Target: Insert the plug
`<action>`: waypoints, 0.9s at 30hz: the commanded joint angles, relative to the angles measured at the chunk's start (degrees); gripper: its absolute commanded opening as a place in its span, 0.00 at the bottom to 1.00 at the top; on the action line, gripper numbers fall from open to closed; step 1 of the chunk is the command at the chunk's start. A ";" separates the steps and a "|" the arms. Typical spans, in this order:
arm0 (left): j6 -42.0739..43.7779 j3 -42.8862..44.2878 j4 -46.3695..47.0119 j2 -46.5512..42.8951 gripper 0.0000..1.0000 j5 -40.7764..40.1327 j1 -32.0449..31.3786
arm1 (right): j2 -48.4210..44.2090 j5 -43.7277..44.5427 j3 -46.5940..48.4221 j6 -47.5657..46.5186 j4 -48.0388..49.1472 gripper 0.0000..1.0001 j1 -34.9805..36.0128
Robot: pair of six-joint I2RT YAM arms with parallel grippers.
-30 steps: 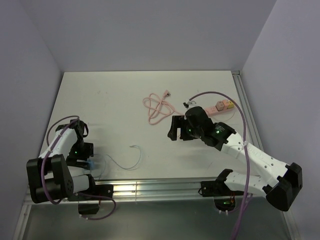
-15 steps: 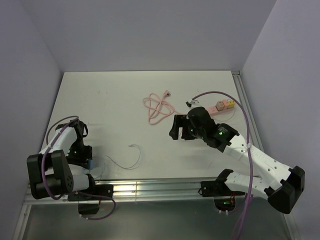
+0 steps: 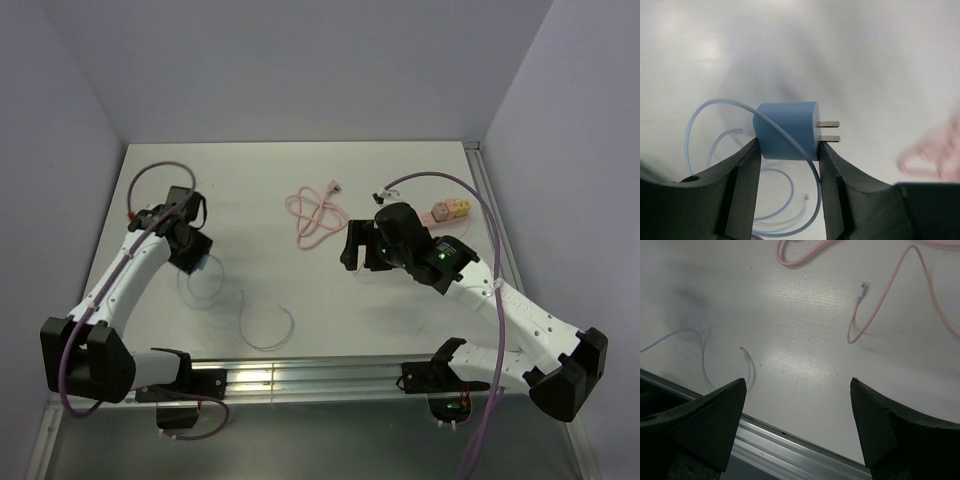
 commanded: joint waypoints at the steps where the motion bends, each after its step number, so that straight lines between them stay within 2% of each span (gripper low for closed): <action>1: 10.24 6.59 9.49 -2.58 0.00 0.34 -10.57 | 0.55 -3.88 3.52 -0.99 1.25 0.91 -0.95; 4: 17.64 7.39 15.93 -3.81 0.00 3.08 -17.95 | 1.25 -9.59 5.62 -0.90 1.61 0.91 -2.44; 5: 20.72 6.96 21.87 -5.21 0.00 5.00 -21.28 | 1.78 -11.61 6.50 -0.90 1.43 0.91 -2.98; 8: 26.18 5.99 28.57 -7.85 0.00 9.48 -25.78 | 3.71 -18.73 10.19 -0.72 0.47 0.89 -5.09; 12: 32.77 3.45 34.58 -12.51 0.00 14.50 -29.13 | 3.20 -23.40 13.10 1.99 0.72 0.87 -6.50; 18: 40.34 -0.51 45.29 -18.58 0.00 27.06 -31.86 | 3.45 -30.86 14.60 3.84 3.09 0.81 -6.94; 21: 39.65 -2.00 48.46 -18.93 0.00 31.81 -32.48 | 5.38 -35.09 15.12 5.25 6.70 0.73 -6.76; 23: 39.56 -2.36 51.80 -18.76 0.00 36.72 -33.00 | 6.00 -35.71 15.65 5.43 7.76 0.73 -6.58; 27: 39.74 -1.66 51.90 -19.37 0.00 33.52 -35.81 | 6.79 -36.75 17.76 5.43 7.93 0.72 -6.67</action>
